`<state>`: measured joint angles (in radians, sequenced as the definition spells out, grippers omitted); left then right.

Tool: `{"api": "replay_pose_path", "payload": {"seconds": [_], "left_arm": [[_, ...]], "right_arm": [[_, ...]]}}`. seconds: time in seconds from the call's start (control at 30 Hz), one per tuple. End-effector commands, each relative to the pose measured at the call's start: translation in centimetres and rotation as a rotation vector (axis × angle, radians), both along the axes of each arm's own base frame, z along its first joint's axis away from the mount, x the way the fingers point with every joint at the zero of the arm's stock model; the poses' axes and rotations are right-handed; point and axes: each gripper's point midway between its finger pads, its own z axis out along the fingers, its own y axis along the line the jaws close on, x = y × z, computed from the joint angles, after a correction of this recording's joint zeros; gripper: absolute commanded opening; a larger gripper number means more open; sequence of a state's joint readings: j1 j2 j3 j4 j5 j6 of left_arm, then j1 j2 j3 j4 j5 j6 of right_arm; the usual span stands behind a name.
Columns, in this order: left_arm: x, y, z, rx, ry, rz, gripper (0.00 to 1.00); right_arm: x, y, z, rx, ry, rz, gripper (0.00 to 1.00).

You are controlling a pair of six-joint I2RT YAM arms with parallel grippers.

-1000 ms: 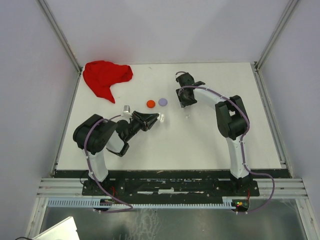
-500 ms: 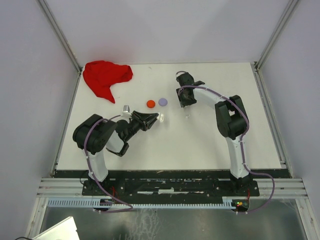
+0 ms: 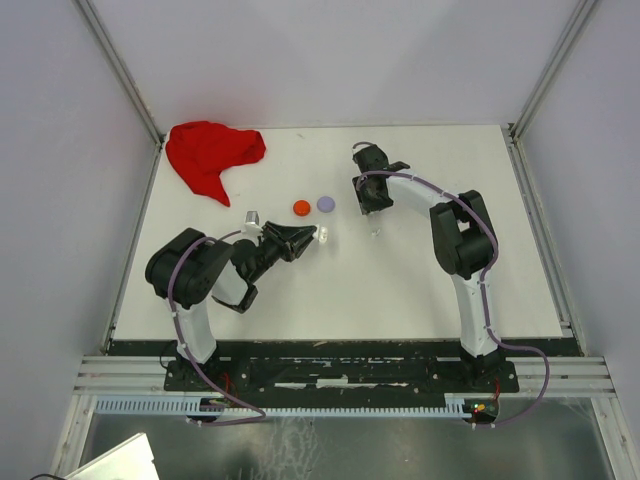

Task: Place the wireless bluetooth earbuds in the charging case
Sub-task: Pick up the earbud from the center of the board.

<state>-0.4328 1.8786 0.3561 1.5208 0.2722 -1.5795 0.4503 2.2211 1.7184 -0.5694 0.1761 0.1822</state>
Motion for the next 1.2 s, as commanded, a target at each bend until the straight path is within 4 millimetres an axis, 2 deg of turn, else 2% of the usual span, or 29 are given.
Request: {"api": "replay_pose_path", "payload": {"seconds": [0.0,0.93,1.03,1.17], "left_arm": [[-0.49,0.2,5.1,-0.102,-0.186,-0.015,0.03],[-0.49,0.21,4.88,-0.099,-0.181,-0.015,0.03],[-0.5,0.19,4.9,-0.099,-0.182,-0.015,0.03],[-0.47,0.17,4.83,-0.098,-0.18,-0.015,0.03]], "right_arm": [[-0.29,-0.45,-1.32,-0.011,0.041,-0.013,0.48],[-0.4,-0.88,-1.74,0.018,0.065,-0.045,0.37],[-0.38,-0.94,-1.71,0.024,0.068,-0.047,0.32],[-0.44,-0.88,-1.63,0.03,0.071,-0.046,0.21]]}}
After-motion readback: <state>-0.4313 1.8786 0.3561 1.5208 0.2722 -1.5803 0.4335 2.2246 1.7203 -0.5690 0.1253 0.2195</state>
